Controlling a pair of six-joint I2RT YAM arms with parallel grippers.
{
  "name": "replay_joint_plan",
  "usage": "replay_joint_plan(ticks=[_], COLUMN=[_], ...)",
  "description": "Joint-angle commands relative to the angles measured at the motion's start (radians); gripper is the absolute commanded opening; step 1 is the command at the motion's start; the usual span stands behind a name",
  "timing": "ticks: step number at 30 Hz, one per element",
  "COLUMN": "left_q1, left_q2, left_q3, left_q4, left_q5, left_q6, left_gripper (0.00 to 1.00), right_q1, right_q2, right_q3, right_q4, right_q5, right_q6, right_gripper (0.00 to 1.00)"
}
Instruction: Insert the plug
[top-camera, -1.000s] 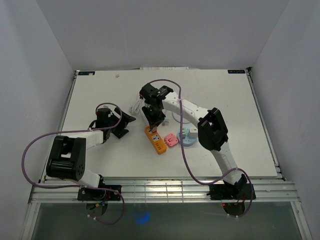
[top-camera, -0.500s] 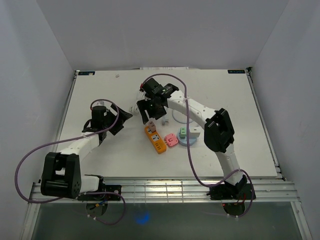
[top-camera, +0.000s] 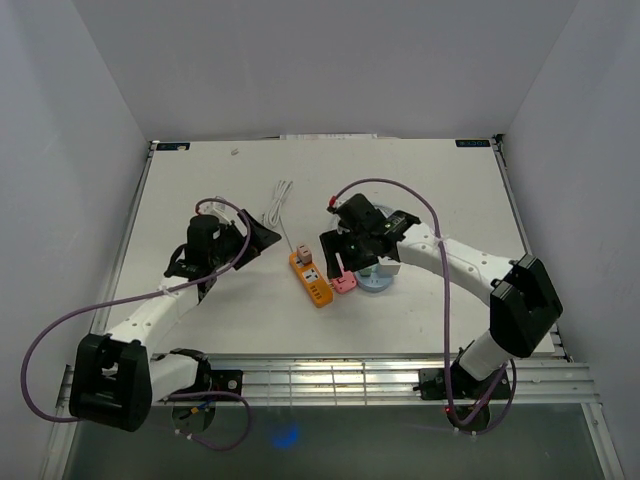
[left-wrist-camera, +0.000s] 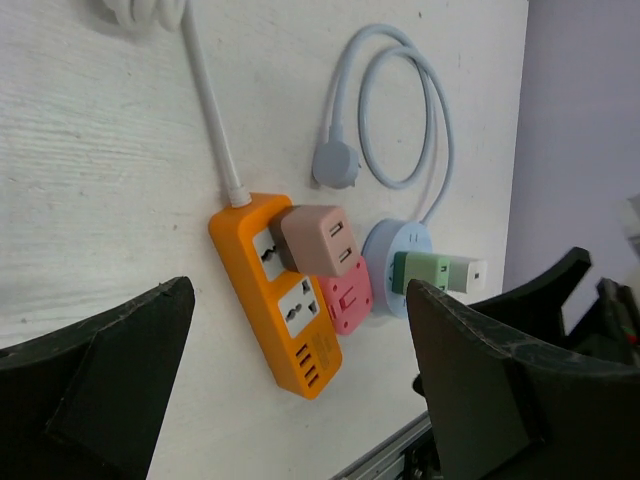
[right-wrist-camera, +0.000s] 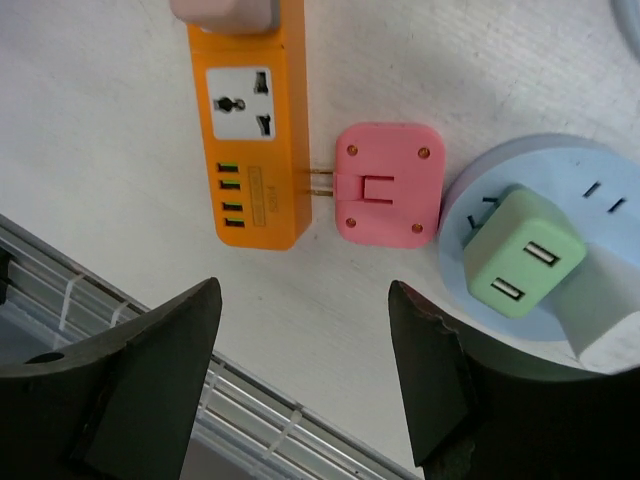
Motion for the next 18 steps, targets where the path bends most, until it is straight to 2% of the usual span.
replay_joint_plan(ticks=[1,3,6,18], left_q1=[-0.058,-0.063,-0.066,-0.068], left_q2=[-0.069,-0.083,-0.094,-0.103], left_q3=[0.025,0.023,0.02,0.025], left_q4=[-0.055,-0.069,-0.086,-0.116], left_q5=[-0.058,-0.059,-0.051,-0.051], left_q6=[0.02,0.02,0.028,0.046], left_gripper=[0.98,0.98,0.98,0.98], right_q1=[0.001,-0.001,0.001,-0.06], right_q2=[-0.069,-0.089,-0.095,0.002], right_q3=[-0.135,-0.223,-0.273,-0.301], right_q4=[0.168,0.245,0.285,0.331], right_q5=[-0.052,-0.069,-0.07,-0.044], right_q6=[0.082,0.097,0.108,0.087], right_gripper=[0.73,0.73,0.73,0.74])
